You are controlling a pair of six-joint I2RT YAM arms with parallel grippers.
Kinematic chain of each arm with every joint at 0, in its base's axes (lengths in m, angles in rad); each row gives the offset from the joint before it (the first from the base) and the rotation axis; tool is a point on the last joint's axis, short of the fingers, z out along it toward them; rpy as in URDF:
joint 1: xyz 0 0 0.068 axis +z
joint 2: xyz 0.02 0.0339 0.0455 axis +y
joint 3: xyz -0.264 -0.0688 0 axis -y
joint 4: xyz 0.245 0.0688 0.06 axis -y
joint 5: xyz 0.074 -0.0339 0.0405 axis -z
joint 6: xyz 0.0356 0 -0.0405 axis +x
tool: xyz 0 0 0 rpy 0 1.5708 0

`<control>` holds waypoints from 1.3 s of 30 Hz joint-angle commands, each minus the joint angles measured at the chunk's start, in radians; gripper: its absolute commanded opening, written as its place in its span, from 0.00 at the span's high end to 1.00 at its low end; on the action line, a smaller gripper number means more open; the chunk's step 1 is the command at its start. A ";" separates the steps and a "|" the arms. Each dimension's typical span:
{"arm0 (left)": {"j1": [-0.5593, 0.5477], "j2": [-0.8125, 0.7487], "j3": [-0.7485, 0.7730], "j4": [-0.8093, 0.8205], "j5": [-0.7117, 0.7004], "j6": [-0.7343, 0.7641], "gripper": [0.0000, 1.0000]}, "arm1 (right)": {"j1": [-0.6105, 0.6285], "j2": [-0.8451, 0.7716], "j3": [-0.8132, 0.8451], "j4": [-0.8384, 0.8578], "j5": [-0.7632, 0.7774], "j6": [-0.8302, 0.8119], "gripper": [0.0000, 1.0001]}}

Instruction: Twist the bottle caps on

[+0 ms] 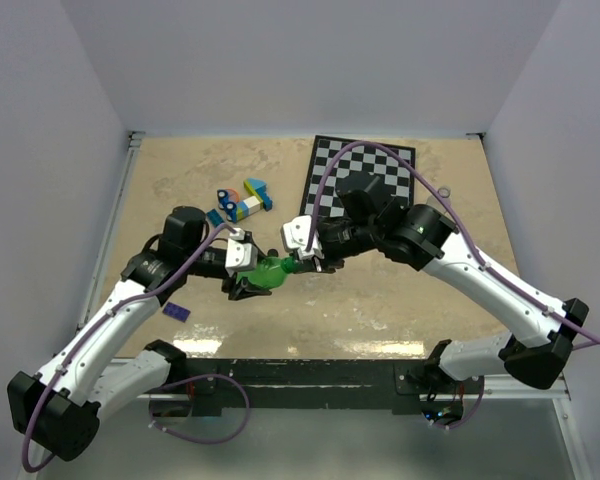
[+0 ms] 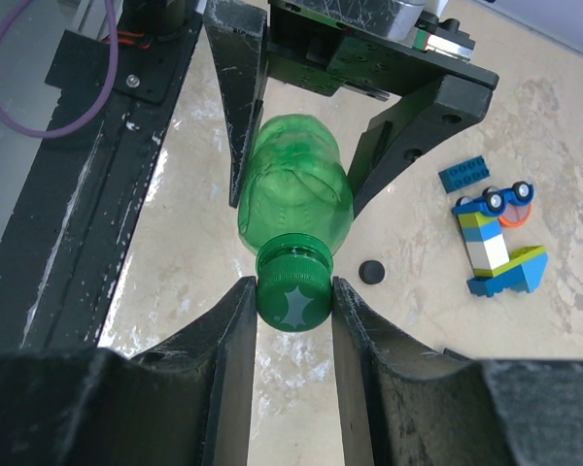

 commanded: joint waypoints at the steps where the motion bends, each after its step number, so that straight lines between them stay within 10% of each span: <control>1: -0.027 0.002 0.055 0.002 0.061 0.055 1.00 | 0.017 0.016 0.036 -0.004 0.037 -0.028 0.99; 39: -0.067 -0.211 -0.135 0.526 -0.120 -0.227 1.00 | 0.025 0.059 0.011 0.103 0.040 0.370 1.00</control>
